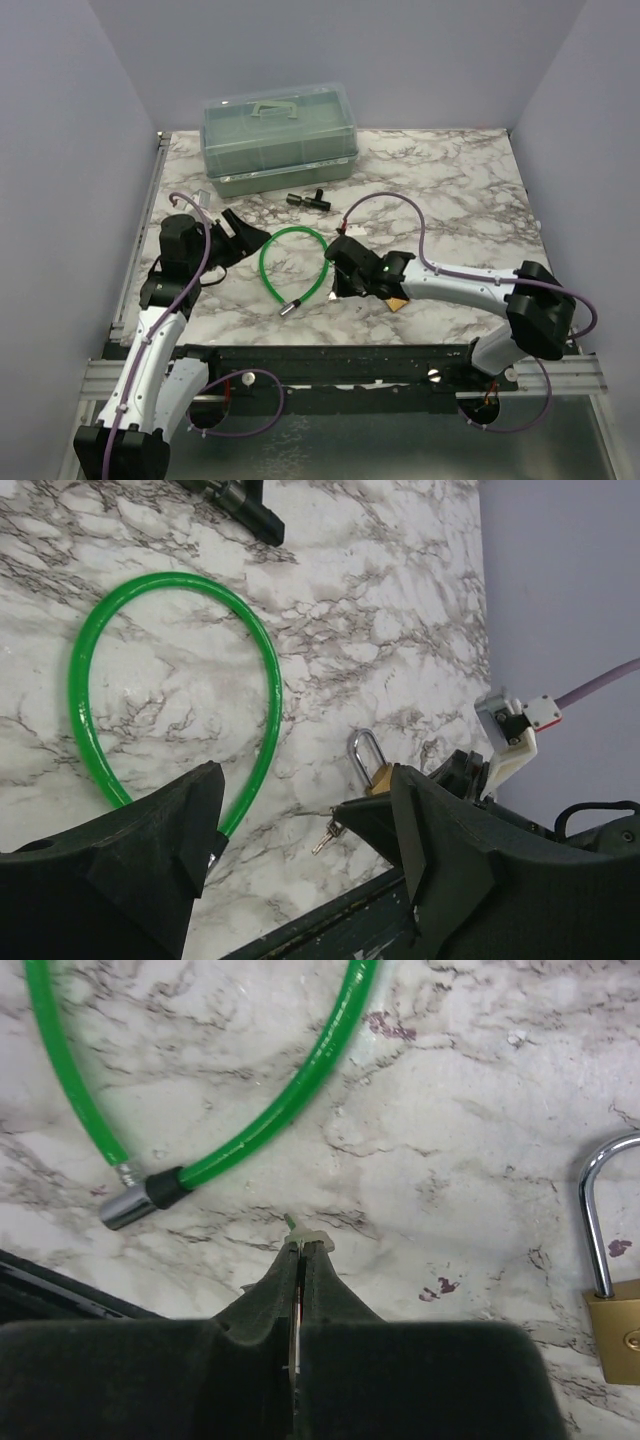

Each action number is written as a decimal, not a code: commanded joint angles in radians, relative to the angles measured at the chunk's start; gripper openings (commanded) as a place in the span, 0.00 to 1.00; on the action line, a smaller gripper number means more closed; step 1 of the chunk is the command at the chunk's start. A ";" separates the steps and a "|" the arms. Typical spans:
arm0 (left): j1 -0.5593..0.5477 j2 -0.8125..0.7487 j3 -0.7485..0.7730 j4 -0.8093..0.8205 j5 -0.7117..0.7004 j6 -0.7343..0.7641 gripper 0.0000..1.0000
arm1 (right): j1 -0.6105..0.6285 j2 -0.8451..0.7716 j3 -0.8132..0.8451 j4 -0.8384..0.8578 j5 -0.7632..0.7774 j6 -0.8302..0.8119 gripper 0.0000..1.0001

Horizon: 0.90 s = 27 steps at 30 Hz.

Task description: Unlock with the key

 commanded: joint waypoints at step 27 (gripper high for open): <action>-0.205 -0.019 -0.346 0.905 0.067 -0.631 0.61 | -0.176 -0.524 -0.278 0.611 -0.336 -0.064 0.00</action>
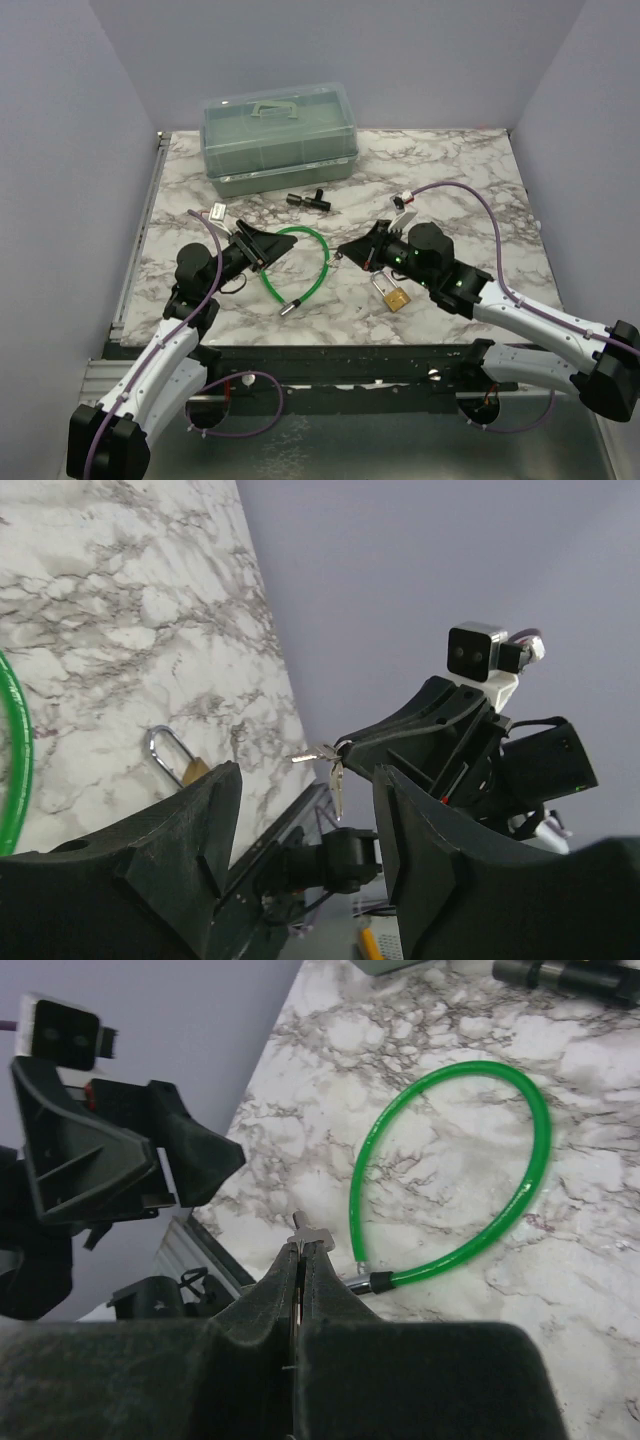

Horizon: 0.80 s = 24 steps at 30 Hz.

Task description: Unlock with the key

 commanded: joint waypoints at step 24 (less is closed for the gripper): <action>-0.221 0.105 -0.123 0.322 -0.251 -0.506 0.54 | -0.017 0.059 -0.001 0.257 -0.203 -0.051 0.00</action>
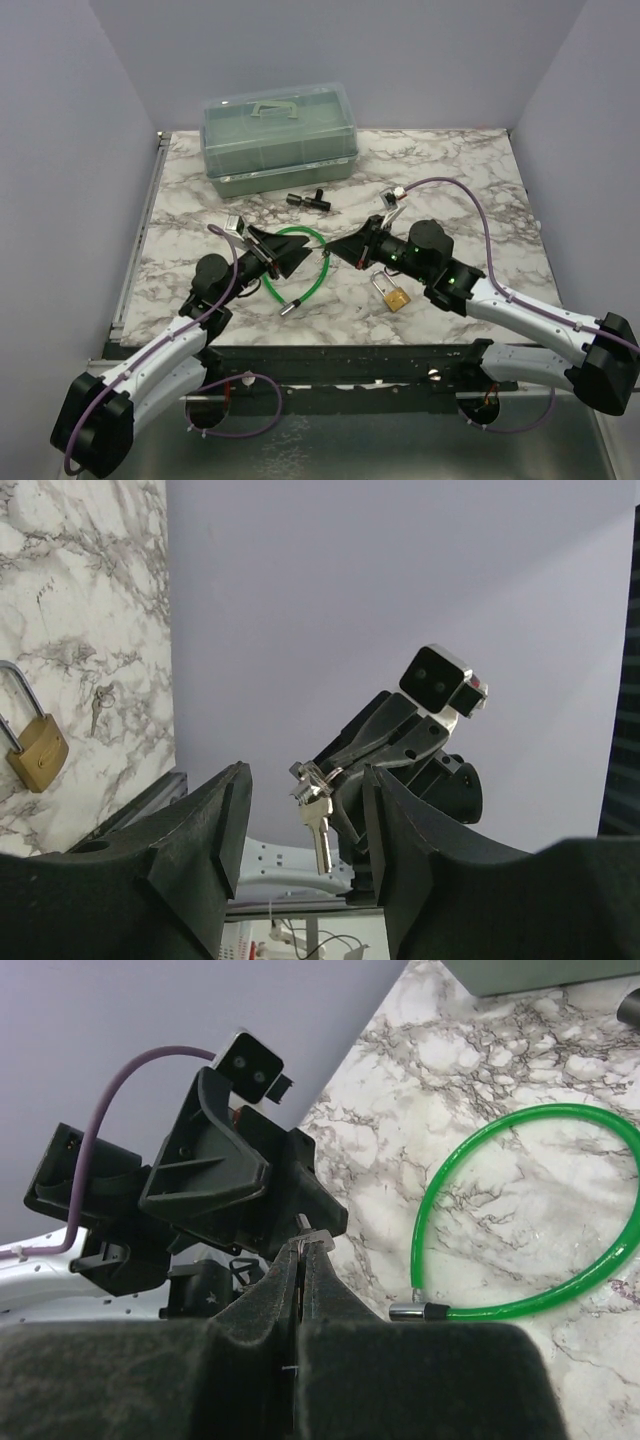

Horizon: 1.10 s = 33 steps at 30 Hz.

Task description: Unlock with the key

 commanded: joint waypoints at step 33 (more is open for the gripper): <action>-0.039 -0.004 -0.061 0.063 -0.111 0.026 0.00 | -0.005 0.065 -0.021 0.044 -0.127 -0.038 0.10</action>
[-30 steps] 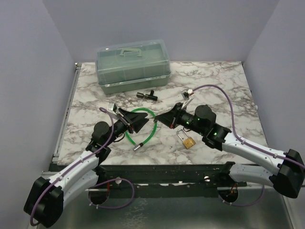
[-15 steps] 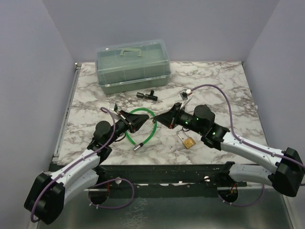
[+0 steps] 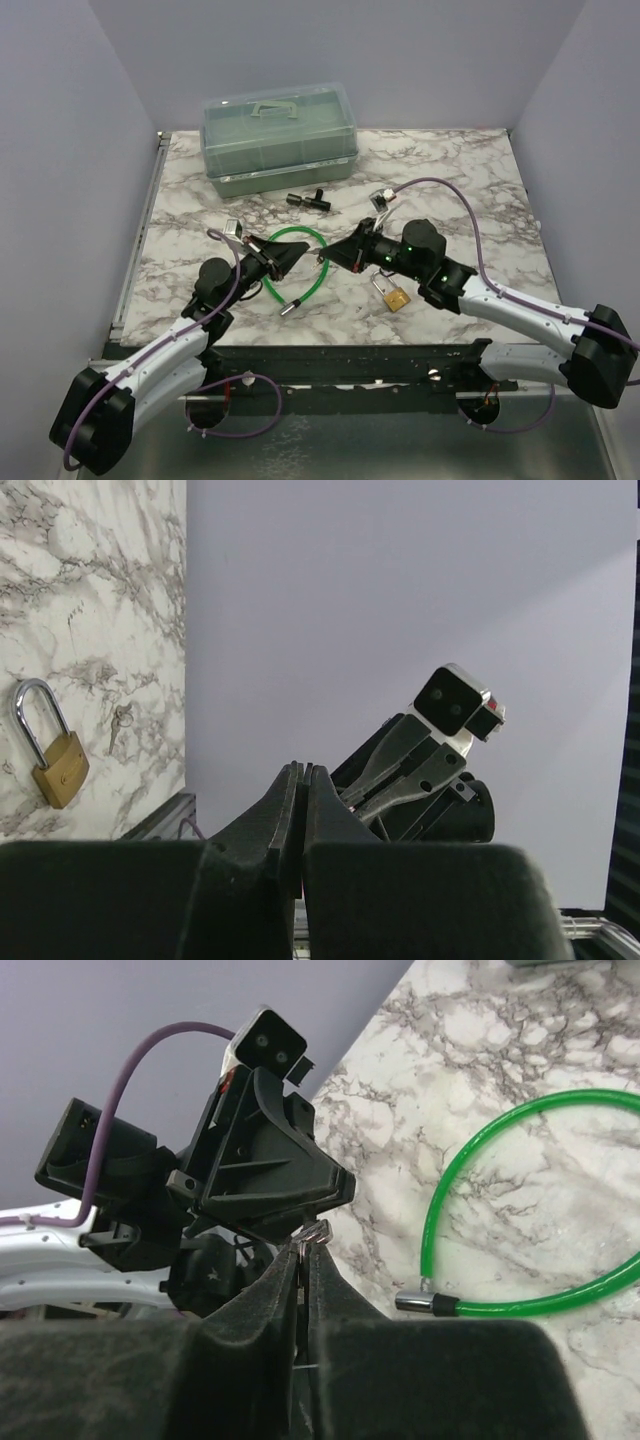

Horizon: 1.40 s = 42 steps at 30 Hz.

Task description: Unlock with the key

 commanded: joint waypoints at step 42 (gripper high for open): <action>-0.007 -0.157 0.549 -1.217 -0.490 0.933 0.09 | 0.003 0.464 0.230 -0.701 0.298 -0.101 0.60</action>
